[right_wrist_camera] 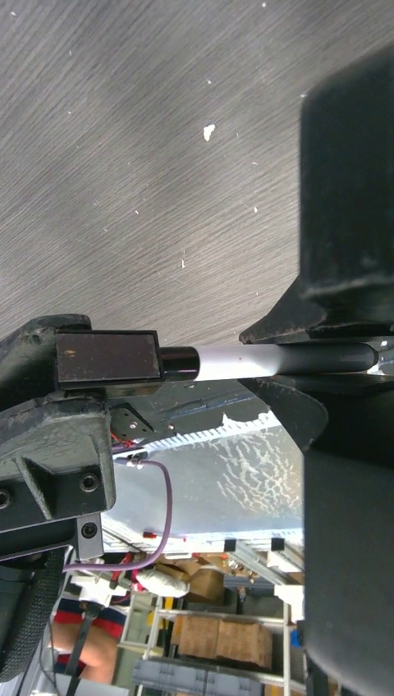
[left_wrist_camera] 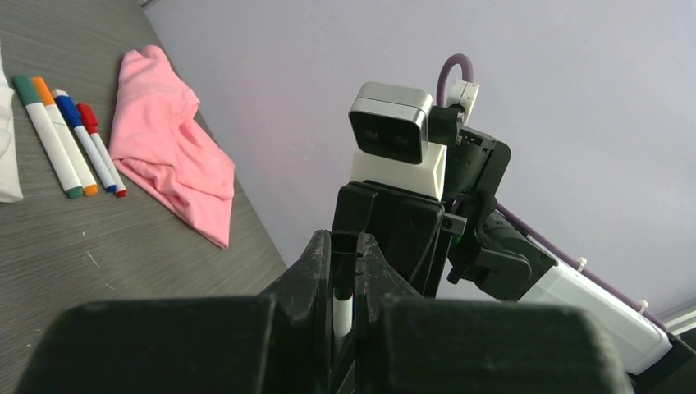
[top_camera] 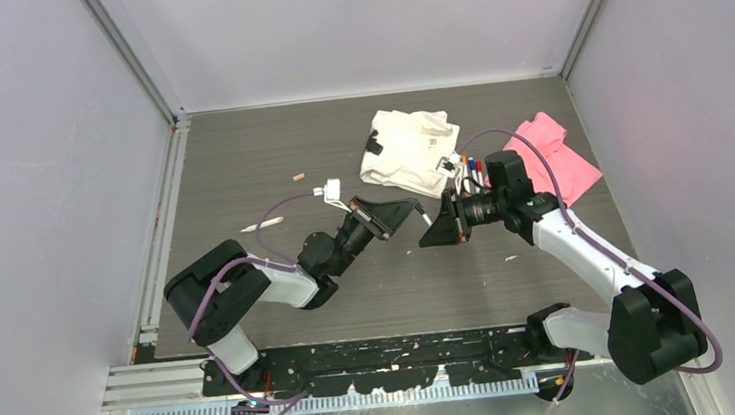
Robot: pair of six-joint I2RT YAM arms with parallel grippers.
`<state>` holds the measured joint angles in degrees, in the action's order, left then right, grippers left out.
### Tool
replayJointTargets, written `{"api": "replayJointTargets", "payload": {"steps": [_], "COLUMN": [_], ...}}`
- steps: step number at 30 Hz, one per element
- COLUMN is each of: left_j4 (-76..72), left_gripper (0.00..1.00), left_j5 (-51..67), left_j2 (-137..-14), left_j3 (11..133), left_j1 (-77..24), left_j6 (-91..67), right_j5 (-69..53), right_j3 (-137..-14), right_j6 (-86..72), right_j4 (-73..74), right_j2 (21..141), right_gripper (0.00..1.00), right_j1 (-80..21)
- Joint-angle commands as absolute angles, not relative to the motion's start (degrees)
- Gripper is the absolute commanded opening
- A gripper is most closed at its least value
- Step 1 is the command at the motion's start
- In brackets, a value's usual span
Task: Insert the pens into the pen caps
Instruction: Place the pen at the center of the board.
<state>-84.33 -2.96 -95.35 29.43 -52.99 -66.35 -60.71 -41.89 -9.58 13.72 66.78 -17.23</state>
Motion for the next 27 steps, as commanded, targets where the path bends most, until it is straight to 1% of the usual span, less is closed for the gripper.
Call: {"api": "replayJointTargets", "payload": {"steps": [1, 7, 13, 20, 24, 27], "left_j4": [-82.0, -82.0, -80.8, -75.4, -67.0, -51.2], "left_gripper": [0.02, 0.17, 0.41, 0.57, 0.71, 0.74], "left_j5": [11.0, 9.5, 9.0, 9.1, 8.4, 3.9], "left_j2": [-93.8, -88.3, -82.5, -75.5, -68.0, -60.5], "left_j3": [29.7, 28.8, 25.5, 20.7, 16.9, 16.3], "left_j1": [-58.8, -56.4, -53.9, -52.6, -51.9, -51.6], "left_j6": [-64.7, -63.8, -62.0, -54.6, -42.4, -32.4], "right_j5": [-58.4, -61.3, -61.0, -59.6, -57.5, -52.6], "right_j3": [-45.4, -47.9, -48.6, -49.4, -51.3, -51.4], "right_j6": [-2.2, 9.0, 12.3, 16.0, 21.0, 21.3], "right_j4": [5.6, 16.0, 19.0, 22.1, 27.1, 26.7], "right_j2": [67.6, 69.2, 69.6, 69.8, 70.9, 71.5], "right_gripper": [0.01, 0.01, 0.01, 0.01, 0.01, 0.01], "right_j1": [-16.4, -16.4, -16.4, -16.4, -16.4, -16.2]}}
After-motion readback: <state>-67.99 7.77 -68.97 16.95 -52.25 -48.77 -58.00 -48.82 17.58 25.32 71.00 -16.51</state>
